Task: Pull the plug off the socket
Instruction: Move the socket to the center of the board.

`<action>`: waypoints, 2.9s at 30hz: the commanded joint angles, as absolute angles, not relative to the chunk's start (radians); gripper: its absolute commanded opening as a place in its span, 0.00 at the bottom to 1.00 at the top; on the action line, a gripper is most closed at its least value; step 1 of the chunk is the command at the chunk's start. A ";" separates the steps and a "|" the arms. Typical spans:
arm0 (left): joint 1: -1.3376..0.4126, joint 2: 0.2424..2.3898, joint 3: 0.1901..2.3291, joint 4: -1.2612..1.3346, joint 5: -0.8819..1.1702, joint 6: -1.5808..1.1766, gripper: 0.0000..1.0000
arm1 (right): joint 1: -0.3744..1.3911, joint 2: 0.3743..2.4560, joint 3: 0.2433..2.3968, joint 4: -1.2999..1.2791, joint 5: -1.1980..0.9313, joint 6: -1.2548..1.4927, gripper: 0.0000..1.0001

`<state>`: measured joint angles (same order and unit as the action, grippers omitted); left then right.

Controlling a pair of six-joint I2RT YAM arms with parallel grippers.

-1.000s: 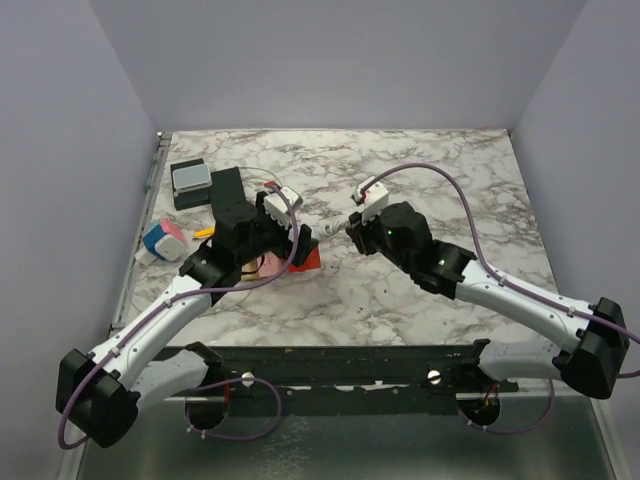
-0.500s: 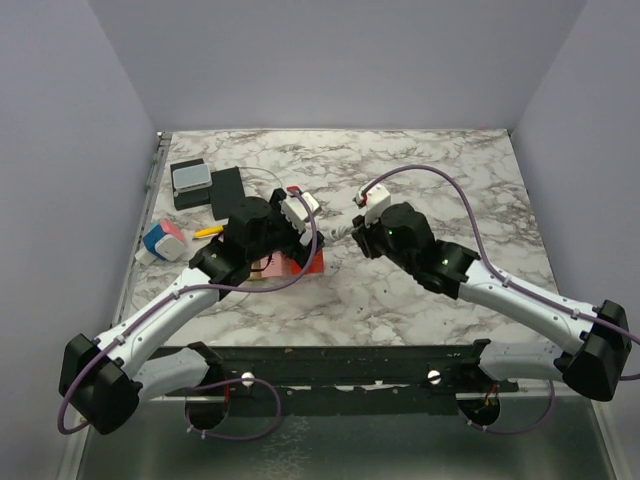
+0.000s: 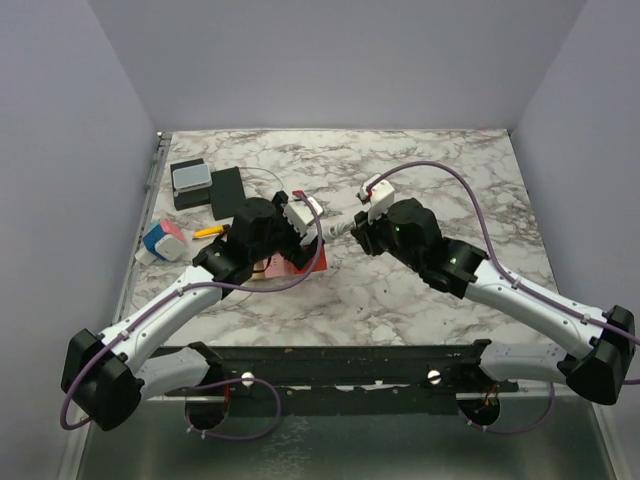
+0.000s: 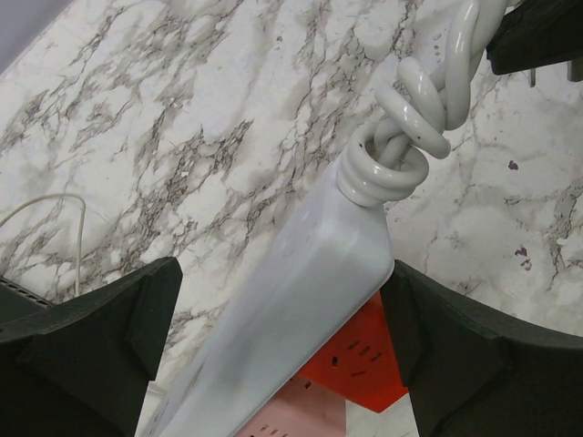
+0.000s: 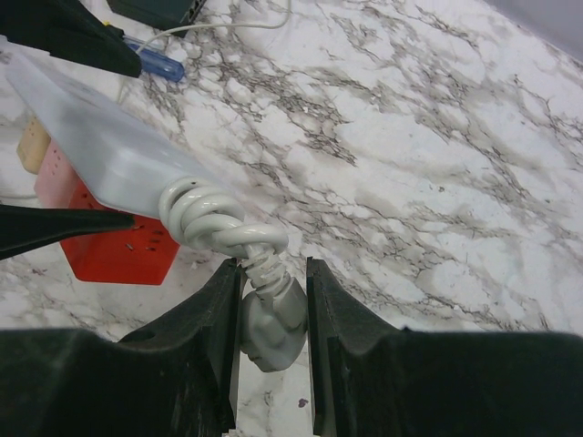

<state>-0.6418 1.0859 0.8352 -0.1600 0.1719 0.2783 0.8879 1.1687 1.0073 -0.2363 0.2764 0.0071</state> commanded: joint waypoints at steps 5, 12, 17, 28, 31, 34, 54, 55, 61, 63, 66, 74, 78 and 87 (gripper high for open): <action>-0.643 1.126 0.865 -0.166 0.232 0.278 0.86 | 0.880 1.127 1.072 -0.210 0.178 -0.022 0.00; -0.643 1.164 0.895 -0.169 0.295 0.243 0.63 | 0.880 1.126 1.082 -0.231 0.172 -0.029 0.00; -0.643 1.168 0.908 -0.168 0.351 0.215 0.45 | 0.880 1.132 1.101 -0.252 0.246 -0.028 0.00; -0.646 1.178 0.951 -0.167 0.377 0.158 0.00 | 0.880 1.121 1.105 -0.227 0.398 -0.003 0.38; -0.646 1.195 0.971 -0.165 0.330 0.114 0.00 | 0.880 1.099 1.085 -0.213 0.430 0.033 0.53; -0.646 1.209 0.988 -0.151 0.281 0.066 0.00 | 0.880 1.073 1.067 -0.204 0.444 0.039 0.75; -0.646 1.278 1.157 -0.048 0.072 -0.336 0.00 | 0.880 0.896 0.934 -0.171 0.602 0.125 0.90; -0.645 1.282 1.153 -0.031 0.074 -0.366 0.00 | 0.881 0.892 0.931 -0.173 0.605 0.128 0.90; -0.645 1.284 1.149 0.013 0.011 -0.357 0.00 | 0.879 0.868 0.920 -0.192 0.618 0.157 0.90; -0.645 1.271 1.146 0.035 -0.005 -0.314 0.00 | 0.880 0.859 0.914 -0.196 0.619 0.165 0.90; -0.644 1.251 1.151 0.064 -0.048 -0.274 0.00 | 0.880 0.850 0.910 -0.203 0.626 0.176 0.90; -0.646 1.278 1.267 0.068 -0.089 -0.274 0.00 | 0.880 0.843 0.905 -0.214 0.635 0.205 0.90; -0.645 1.305 1.275 0.091 -0.061 -0.341 0.00 | 0.881 0.838 0.901 -0.215 0.641 0.210 0.90; -0.660 1.328 1.158 0.261 -0.043 -0.555 0.00 | 0.881 0.843 0.888 -0.224 0.650 0.231 0.90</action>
